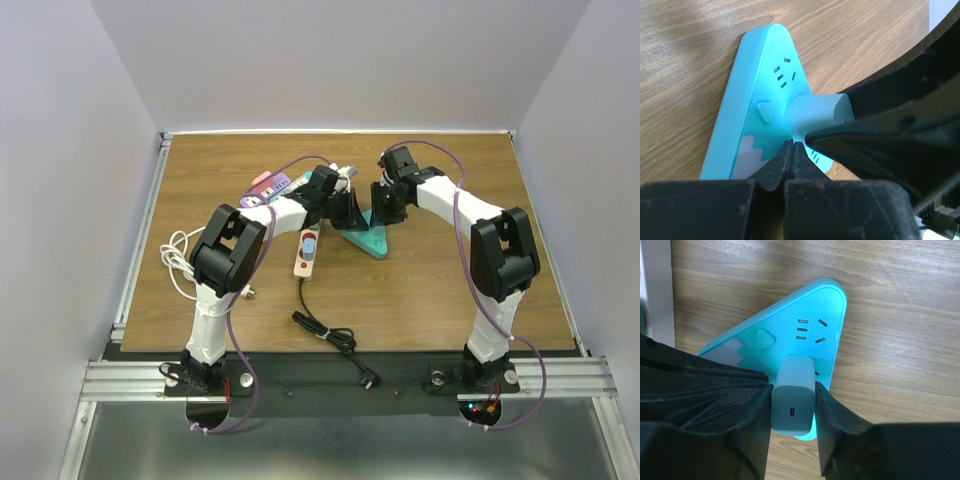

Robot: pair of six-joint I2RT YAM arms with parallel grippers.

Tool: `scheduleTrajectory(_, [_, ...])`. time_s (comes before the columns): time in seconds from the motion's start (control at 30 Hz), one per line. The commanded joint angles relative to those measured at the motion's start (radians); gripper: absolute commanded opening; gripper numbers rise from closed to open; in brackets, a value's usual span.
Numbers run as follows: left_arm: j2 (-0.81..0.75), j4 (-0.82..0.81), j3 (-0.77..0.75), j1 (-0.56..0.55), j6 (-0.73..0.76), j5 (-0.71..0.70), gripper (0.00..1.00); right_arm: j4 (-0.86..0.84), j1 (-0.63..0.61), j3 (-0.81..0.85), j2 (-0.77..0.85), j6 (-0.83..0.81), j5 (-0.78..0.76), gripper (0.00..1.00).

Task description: Pull the plug off the socket

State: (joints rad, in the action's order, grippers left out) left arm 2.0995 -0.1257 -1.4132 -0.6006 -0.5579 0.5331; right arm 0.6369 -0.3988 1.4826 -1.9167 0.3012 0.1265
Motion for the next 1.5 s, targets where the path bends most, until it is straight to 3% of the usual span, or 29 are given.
scheduleTrajectory(0.0, [0.057,0.124,0.056,0.001,0.055,-0.11,0.0,-0.039,0.002,0.03,-0.008,-0.002,0.024,0.36])
scheduleTrajectory(0.13, [0.059,0.124,0.069,0.002,0.053,-0.13,0.0,-0.037,0.008,0.024,-0.015,0.004,0.032,0.08])
scheduleTrajectory(0.2, [0.062,0.145,0.077,0.001,0.049,-0.145,0.0,-0.036,0.015,0.027,-0.013,0.013,0.035,0.01])
scheduleTrajectory(0.6, [0.083,0.187,0.085,0.004,0.062,-0.196,0.0,-0.029,0.094,0.119,0.156,0.065,0.076,0.0])
scheduleTrajectory(0.87, [0.103,0.199,0.086,0.005,0.072,-0.205,0.0,0.05,0.1,0.208,0.182,0.046,0.052,0.0])
scheduleTrajectory(0.97, [0.105,0.201,0.085,0.005,0.07,-0.205,0.0,0.115,0.103,0.228,0.189,0.07,-0.112,0.0])
scheduleTrajectory(1.0, [0.1,0.201,0.088,0.005,0.072,-0.203,0.0,0.133,0.106,0.219,0.192,0.081,-0.277,0.0])
scheduleTrajectory(1.07, [0.094,0.198,0.085,0.005,0.07,-0.199,0.0,0.173,0.158,0.177,0.191,0.127,-0.394,0.0])
scheduleTrajectory(1.3, [0.05,0.184,0.028,0.005,0.065,-0.159,0.0,0.274,0.434,-0.045,0.145,0.317,-0.59,0.01])
scheduleTrajectory(1.47, [0.034,0.195,-0.036,0.005,0.058,-0.14,0.0,0.287,0.508,-0.128,0.139,0.378,-0.754,0.16])
